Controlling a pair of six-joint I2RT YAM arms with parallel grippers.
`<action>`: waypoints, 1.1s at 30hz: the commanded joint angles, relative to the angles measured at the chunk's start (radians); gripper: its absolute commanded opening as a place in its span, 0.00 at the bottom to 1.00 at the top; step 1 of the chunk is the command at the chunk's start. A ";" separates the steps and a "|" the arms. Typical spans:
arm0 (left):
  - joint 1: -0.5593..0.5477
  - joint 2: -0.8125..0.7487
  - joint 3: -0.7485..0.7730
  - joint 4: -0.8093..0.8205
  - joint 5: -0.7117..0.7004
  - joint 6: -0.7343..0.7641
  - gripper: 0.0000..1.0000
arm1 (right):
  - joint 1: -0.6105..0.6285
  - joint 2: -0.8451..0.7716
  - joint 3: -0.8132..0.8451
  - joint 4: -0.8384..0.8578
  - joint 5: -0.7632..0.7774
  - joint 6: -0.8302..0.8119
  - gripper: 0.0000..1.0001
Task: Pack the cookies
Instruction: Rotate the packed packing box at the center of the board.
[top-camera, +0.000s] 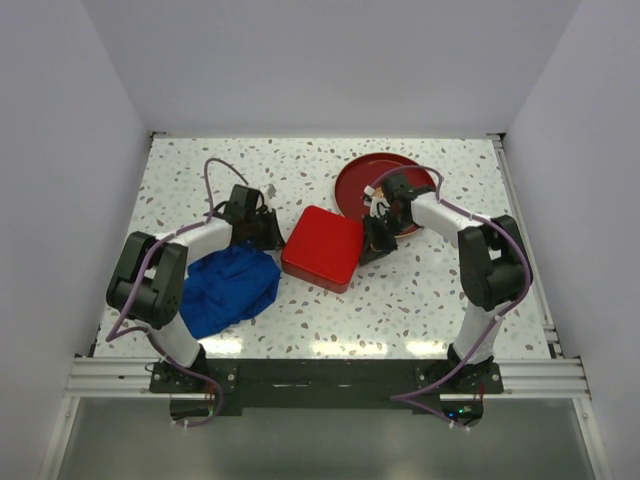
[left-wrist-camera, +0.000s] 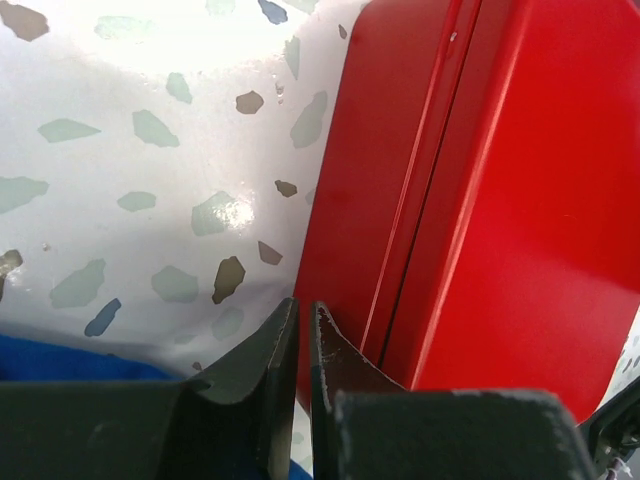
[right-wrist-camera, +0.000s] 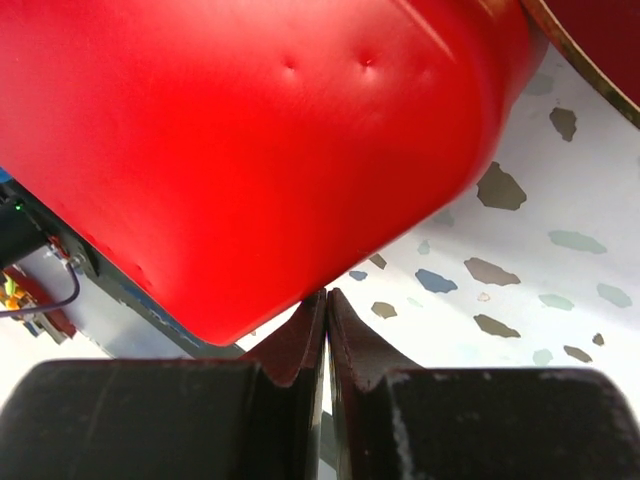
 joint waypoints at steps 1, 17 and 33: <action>-0.051 0.020 -0.014 0.056 0.126 -0.002 0.14 | 0.022 0.005 0.103 0.005 0.013 -0.007 0.08; -0.065 -0.041 -0.066 0.047 -0.001 -0.114 0.12 | 0.086 0.002 0.126 -0.100 0.240 -0.125 0.11; 0.030 -0.069 -0.029 0.013 -0.024 -0.083 0.14 | -0.001 0.029 0.132 -0.085 0.299 -0.125 0.11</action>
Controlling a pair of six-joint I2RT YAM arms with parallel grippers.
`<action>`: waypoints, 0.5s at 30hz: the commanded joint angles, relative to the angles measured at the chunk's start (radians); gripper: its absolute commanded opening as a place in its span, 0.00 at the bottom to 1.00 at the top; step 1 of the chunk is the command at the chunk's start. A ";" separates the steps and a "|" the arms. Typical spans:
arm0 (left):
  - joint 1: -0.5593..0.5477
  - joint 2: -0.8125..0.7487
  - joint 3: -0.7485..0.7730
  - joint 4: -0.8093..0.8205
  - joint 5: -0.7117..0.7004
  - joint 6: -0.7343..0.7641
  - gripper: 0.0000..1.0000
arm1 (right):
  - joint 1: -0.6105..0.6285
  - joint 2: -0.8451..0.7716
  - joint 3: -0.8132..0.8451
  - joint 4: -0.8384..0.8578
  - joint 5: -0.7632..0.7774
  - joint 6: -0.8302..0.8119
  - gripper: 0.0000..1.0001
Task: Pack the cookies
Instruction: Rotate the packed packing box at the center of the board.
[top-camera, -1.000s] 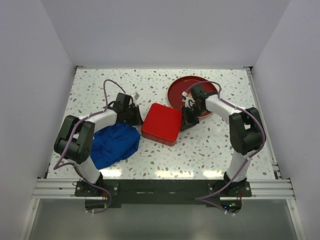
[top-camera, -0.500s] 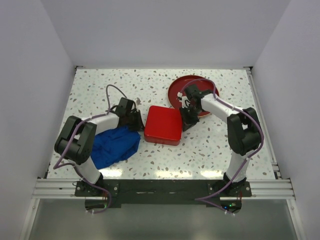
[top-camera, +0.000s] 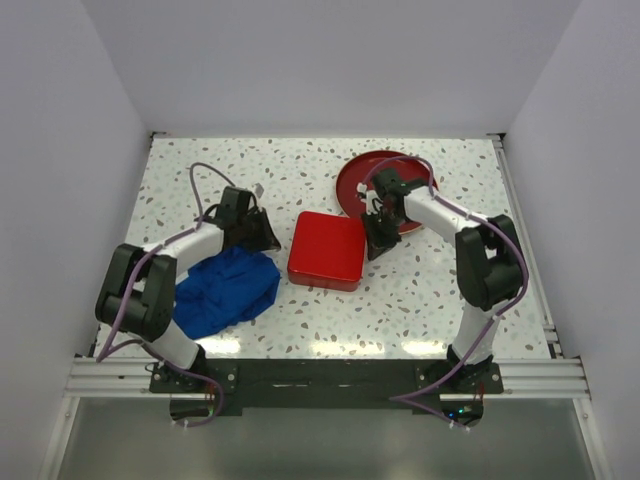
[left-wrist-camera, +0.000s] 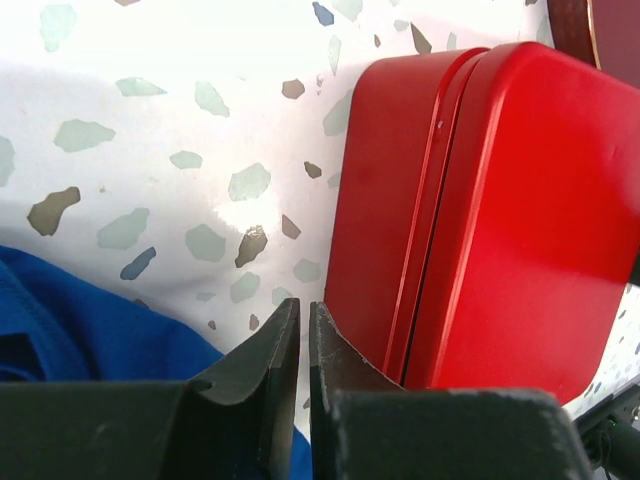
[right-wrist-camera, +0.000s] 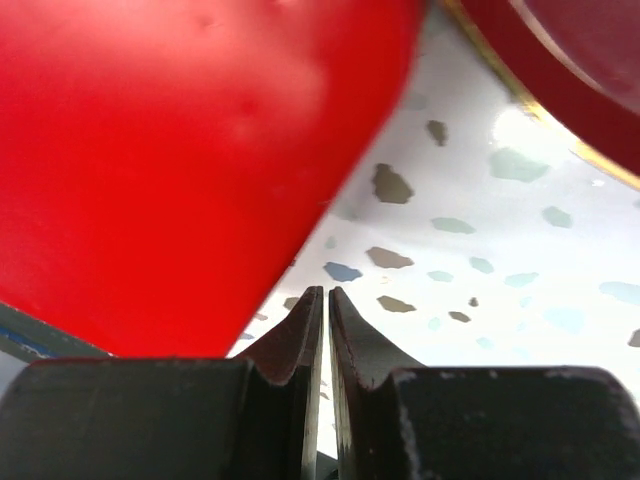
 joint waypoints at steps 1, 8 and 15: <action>0.001 0.027 0.024 0.030 0.034 0.009 0.14 | -0.056 0.023 0.032 0.035 -0.007 0.015 0.11; 0.000 0.071 0.055 0.047 0.074 0.012 0.14 | -0.082 0.112 0.080 0.078 -0.099 0.061 0.11; -0.017 0.116 0.067 0.077 0.129 0.010 0.14 | -0.072 0.144 0.172 0.080 -0.129 0.041 0.09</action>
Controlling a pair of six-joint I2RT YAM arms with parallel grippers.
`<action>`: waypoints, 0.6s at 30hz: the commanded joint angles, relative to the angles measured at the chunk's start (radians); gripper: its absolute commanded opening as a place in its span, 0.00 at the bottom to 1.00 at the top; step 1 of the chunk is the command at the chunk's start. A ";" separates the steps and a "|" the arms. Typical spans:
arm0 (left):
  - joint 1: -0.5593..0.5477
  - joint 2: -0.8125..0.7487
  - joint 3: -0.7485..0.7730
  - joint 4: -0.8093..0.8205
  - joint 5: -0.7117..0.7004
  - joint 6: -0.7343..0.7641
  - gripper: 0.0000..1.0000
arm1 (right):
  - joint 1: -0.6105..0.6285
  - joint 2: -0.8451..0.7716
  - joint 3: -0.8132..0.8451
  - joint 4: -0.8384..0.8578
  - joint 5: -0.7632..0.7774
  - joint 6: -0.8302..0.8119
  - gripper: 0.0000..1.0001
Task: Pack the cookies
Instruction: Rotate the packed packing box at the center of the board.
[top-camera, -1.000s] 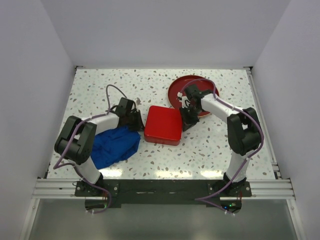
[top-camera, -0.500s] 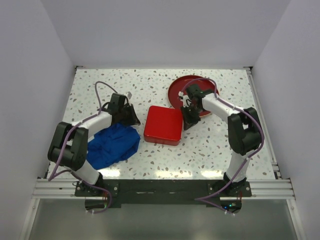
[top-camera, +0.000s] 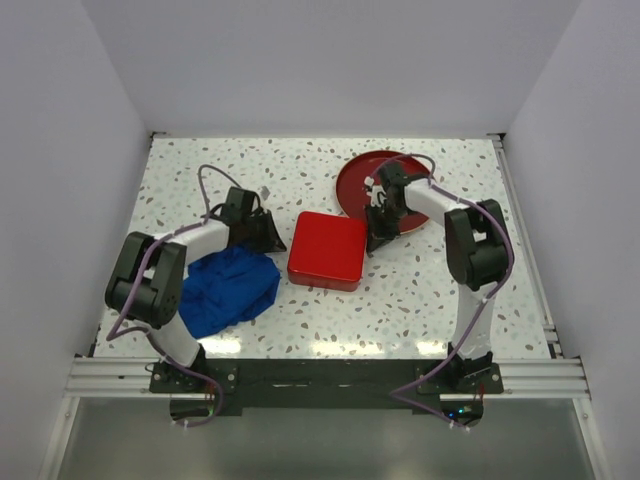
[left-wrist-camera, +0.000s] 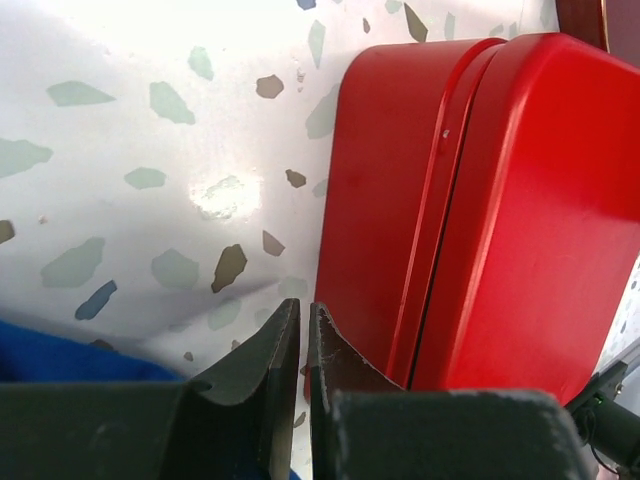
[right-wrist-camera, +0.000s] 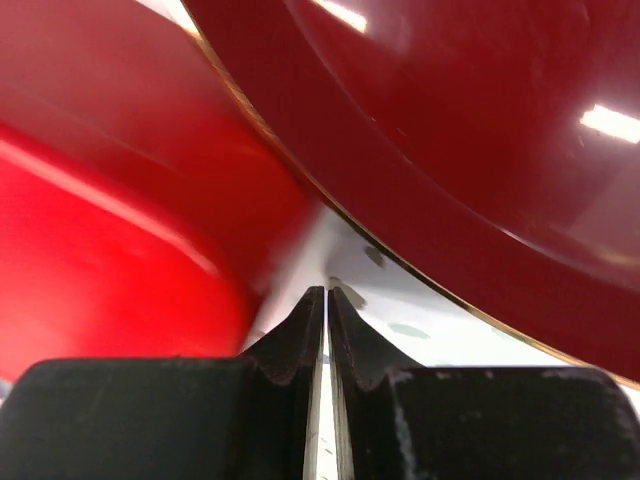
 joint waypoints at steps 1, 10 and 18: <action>-0.017 0.027 0.043 0.049 0.056 0.013 0.14 | 0.018 -0.031 0.078 0.023 -0.033 -0.013 0.09; -0.049 0.059 0.069 0.060 0.065 0.004 0.14 | 0.107 -0.076 0.070 -0.018 0.080 -0.075 0.09; -0.055 0.053 0.069 0.051 0.042 -0.011 0.14 | 0.135 -0.126 0.063 -0.037 0.159 -0.086 0.09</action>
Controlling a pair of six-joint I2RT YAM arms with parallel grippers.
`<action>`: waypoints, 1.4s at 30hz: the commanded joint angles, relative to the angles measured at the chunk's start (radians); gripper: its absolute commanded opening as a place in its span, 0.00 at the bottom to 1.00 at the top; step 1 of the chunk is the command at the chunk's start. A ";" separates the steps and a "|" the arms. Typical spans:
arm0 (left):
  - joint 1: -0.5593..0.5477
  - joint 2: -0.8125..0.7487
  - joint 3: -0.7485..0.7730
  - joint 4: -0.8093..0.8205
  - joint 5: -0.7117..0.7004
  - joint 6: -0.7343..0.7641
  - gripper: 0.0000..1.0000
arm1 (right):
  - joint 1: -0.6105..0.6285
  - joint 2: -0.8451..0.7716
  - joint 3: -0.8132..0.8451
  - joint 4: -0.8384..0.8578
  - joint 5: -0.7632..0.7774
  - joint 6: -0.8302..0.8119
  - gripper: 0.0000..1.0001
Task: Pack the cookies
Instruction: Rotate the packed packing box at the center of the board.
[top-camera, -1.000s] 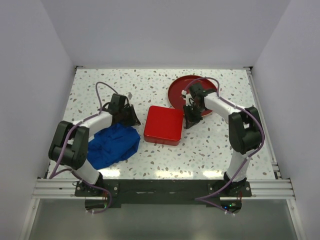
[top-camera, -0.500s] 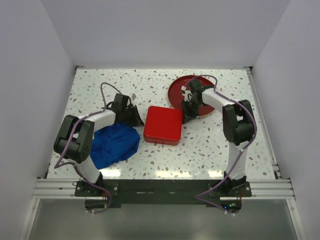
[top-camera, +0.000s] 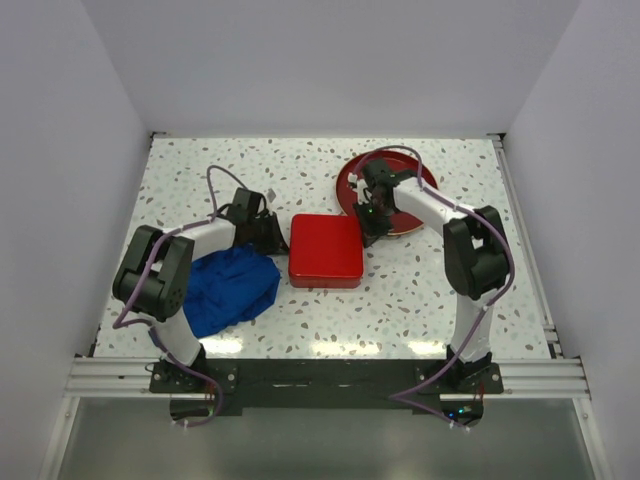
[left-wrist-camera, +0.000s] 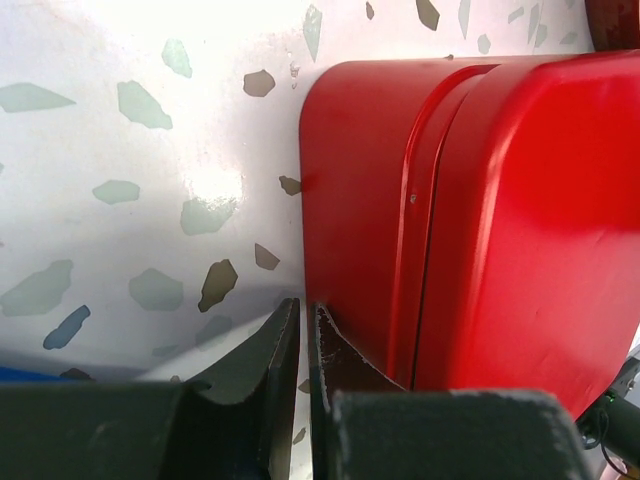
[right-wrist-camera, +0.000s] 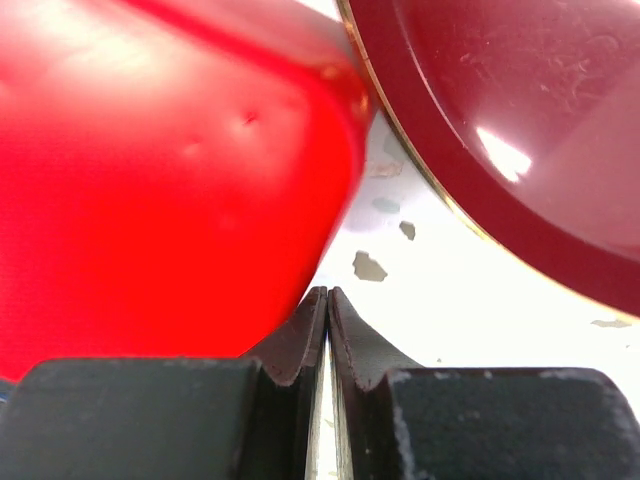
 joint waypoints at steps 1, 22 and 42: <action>-0.026 -0.009 0.048 0.039 0.027 -0.014 0.14 | 0.026 -0.067 0.010 0.011 0.012 -0.013 0.09; -0.075 -0.277 0.135 -0.202 0.110 0.111 0.17 | 0.023 -0.065 -0.007 0.019 0.011 -0.008 0.09; -0.129 -0.239 0.014 -0.377 -0.104 0.118 0.09 | 0.020 -0.090 -0.027 0.027 0.026 -0.016 0.14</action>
